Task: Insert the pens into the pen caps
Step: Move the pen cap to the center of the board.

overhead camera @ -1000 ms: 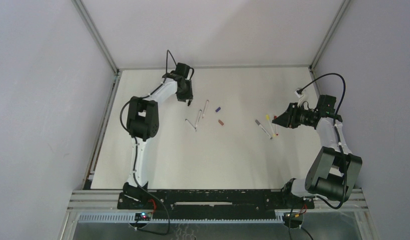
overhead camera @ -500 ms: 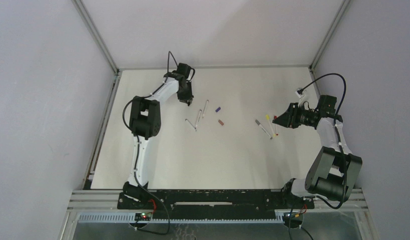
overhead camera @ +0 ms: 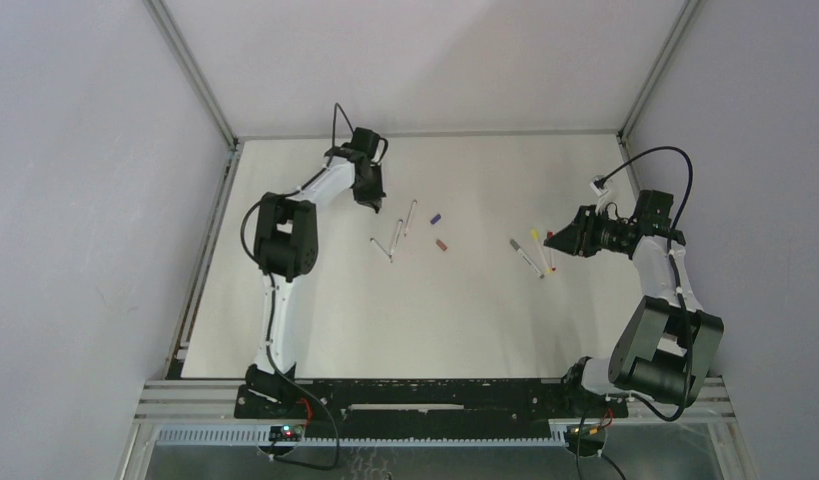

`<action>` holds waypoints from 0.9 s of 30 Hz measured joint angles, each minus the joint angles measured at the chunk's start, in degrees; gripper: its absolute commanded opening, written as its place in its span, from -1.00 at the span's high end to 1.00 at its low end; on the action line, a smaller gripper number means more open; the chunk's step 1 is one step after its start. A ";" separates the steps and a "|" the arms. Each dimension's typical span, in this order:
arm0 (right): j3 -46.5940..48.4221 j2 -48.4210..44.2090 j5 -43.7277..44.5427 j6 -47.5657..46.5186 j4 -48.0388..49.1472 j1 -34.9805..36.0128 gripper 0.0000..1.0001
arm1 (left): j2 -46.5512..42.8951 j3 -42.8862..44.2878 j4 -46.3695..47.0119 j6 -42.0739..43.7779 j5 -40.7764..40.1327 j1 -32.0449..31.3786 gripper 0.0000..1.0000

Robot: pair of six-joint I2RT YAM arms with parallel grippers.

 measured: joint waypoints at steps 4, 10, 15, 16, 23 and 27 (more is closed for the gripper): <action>4.39 -0.90 -0.70 -2.54 -3.87 0.90 0.29 | -12.81 -13.62 6.49 0.04 3.80 -0.63 1.00; 10.27 -6.34 -2.36 -5.25 -7.30 5.64 0.21 | -36.28 -32.68 20.04 0.33 11.85 -6.82 1.00; 10.82 -11.87 -5.18 -11.10 -11.96 13.97 0.16 | -45.92 -43.21 26.12 2.38 12.68 -17.35 1.00; 10.82 -12.50 -5.64 -12.66 -13.35 15.52 0.17 | -46.25 -45.05 26.47 2.64 11.76 -19.67 1.00; 4.76 -16.24 -6.86 -10.67 -12.94 17.33 0.09 | -40.68 -49.96 23.21 2.97 0.98 -31.87 0.99; -2.58 -20.20 -6.38 -7.23 -10.36 12.79 0.02 | -35.04 -48.54 19.54 2.97 -4.24 -35.26 0.94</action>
